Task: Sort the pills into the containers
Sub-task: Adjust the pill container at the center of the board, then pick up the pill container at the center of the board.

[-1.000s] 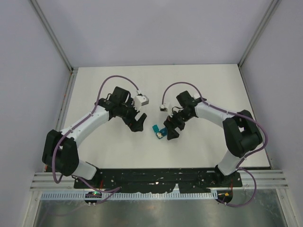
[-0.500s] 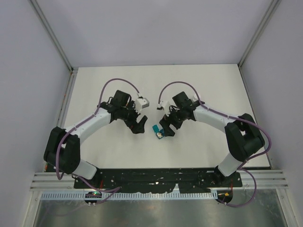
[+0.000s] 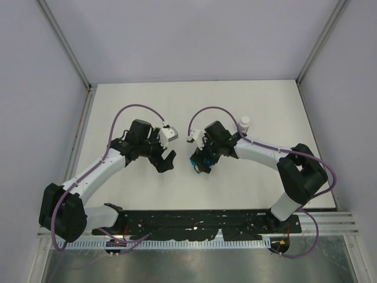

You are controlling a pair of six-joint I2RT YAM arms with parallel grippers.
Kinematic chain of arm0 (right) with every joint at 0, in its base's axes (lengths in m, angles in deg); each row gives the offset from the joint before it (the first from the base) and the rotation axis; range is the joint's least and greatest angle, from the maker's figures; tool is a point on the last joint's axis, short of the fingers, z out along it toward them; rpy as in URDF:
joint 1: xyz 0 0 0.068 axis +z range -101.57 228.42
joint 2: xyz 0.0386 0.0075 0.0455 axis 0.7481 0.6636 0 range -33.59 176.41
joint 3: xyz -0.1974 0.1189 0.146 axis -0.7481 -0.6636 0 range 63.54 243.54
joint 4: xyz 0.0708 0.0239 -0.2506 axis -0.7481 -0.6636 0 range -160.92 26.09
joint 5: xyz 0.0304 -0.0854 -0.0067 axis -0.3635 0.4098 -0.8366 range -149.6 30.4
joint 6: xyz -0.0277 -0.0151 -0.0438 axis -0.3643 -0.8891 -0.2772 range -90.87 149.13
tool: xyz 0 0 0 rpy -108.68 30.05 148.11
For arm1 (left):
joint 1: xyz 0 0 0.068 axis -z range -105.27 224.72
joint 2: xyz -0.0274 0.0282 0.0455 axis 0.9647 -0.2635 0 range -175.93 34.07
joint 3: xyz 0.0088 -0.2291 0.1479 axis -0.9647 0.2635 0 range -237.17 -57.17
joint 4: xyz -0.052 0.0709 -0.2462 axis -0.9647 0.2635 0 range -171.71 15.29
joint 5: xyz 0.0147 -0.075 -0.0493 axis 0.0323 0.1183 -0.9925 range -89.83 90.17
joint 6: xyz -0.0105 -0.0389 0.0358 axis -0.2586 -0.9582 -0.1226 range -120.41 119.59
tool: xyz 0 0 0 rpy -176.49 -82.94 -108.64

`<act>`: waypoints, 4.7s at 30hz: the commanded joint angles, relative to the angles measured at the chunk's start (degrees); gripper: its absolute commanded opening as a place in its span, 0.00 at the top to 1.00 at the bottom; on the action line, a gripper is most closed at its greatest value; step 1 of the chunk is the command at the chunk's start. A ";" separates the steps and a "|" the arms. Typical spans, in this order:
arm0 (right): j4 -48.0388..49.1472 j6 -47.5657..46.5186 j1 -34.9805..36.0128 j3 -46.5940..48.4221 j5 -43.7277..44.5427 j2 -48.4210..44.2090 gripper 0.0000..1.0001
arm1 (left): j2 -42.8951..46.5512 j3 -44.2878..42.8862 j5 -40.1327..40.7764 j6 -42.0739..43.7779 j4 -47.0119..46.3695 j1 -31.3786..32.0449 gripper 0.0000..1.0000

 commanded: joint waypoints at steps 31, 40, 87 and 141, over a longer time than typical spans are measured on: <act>5.88 0.19 4.72 1.02 12.13 1.30 0.05 | 0.51 0.45 -0.49 0.99 -3.15 -0.79 0.00; 6.05 0.63 4.72 1.37 13.80 1.30 0.05 | 0.51 0.71 -0.84 0.90 -3.24 -0.79 0.00; 4.30 0.80 5.42 2.78 10.64 1.56 0.05 | -0.63 0.54 -1.81 0.72 -2.45 -0.79 0.00; 2.54 0.19 6.65 4.45 12.57 3.67 0.05 | 0.95 1.59 -1.11 1.34 -2.54 -1.59 0.00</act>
